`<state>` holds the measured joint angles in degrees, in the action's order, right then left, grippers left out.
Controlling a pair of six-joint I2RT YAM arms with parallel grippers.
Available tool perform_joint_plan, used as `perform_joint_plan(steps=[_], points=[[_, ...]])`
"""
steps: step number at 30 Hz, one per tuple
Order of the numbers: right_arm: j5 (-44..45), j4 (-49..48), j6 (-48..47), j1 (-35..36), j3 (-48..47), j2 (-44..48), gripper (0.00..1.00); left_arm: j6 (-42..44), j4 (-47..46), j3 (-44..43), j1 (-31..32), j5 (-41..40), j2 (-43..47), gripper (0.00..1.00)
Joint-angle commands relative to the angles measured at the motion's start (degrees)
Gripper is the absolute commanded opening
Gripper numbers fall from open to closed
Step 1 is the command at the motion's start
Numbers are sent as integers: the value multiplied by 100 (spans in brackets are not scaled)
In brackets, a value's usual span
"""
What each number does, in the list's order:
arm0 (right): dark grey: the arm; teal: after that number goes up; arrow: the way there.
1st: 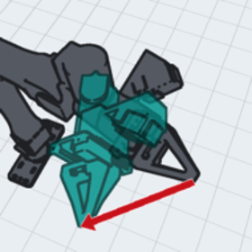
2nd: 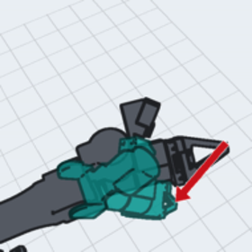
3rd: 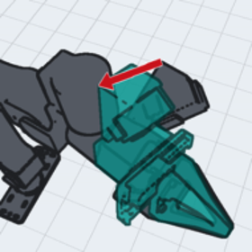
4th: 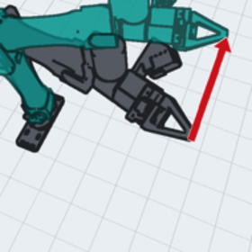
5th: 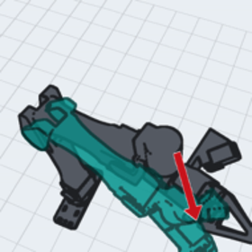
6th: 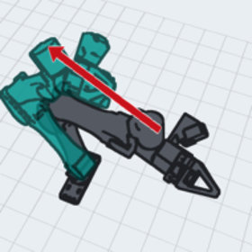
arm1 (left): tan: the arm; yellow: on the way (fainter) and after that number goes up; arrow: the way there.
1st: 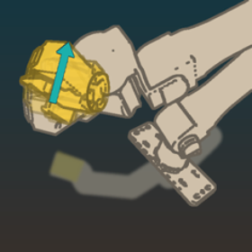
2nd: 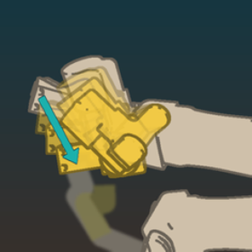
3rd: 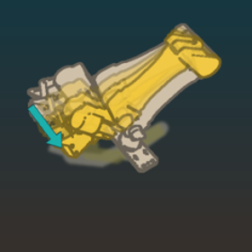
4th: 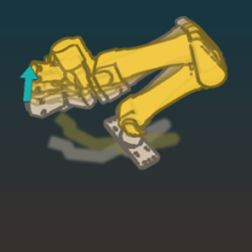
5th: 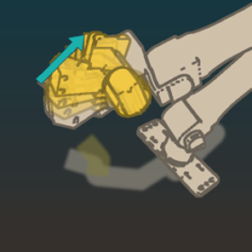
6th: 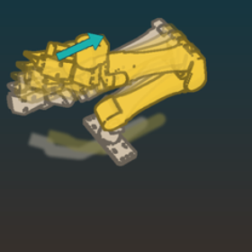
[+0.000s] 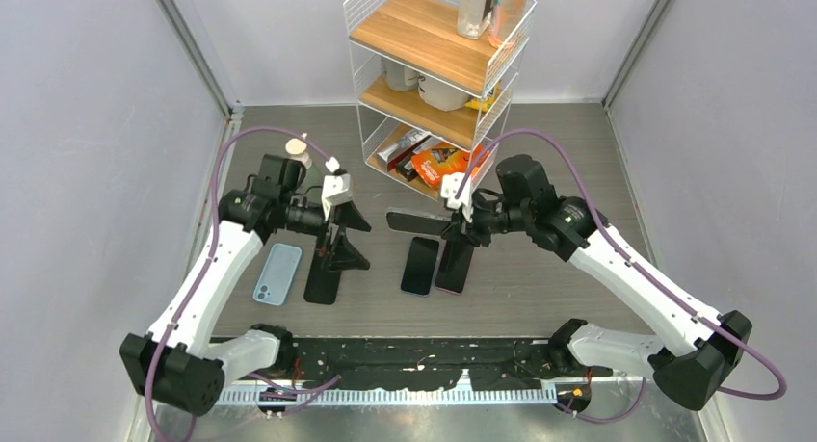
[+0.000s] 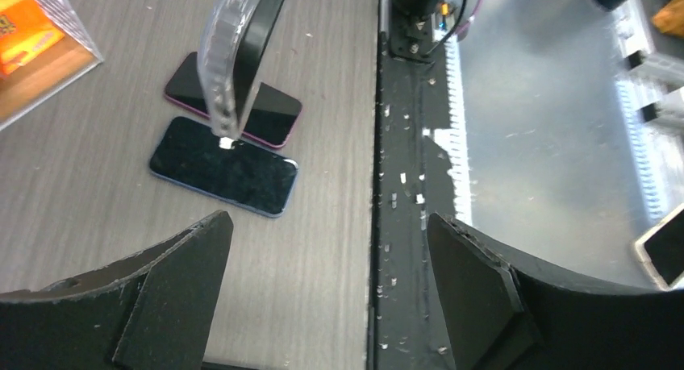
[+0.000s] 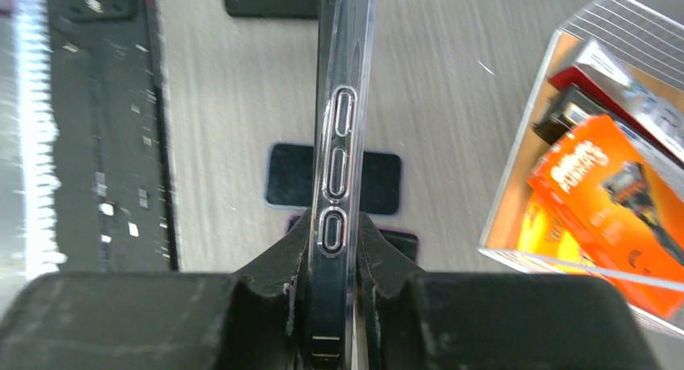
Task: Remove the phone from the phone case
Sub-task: Remove the phone case from the phone.
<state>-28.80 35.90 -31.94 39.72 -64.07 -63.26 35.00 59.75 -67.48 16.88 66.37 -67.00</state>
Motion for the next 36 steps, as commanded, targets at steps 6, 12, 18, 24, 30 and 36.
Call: perform_joint_plan(steps=[6,12,18,24,30,36], points=[[-2583,-969,1117,-451,-299,-157,6,-1583,-4012,1672,267,-435,1210,96],[-2988,-1060,1302,-465,-337,-306,6,-2312,-4850,1761,465,-467,1144,86],[-3131,-1128,1410,-518,-316,-322,6,-2318,-4886,1748,679,-401,1089,60],[-3171,-1131,1419,-543,-308,-322,6,-2135,-4860,1843,720,-261,1085,45],[-3184,-1134,1447,-551,-317,-352,6,-1876,-4754,1795,774,-124,1021,26],[-3243,-1122,1462,-554,-323,-392,6,-837,-3959,1614,872,-118,885,0]])
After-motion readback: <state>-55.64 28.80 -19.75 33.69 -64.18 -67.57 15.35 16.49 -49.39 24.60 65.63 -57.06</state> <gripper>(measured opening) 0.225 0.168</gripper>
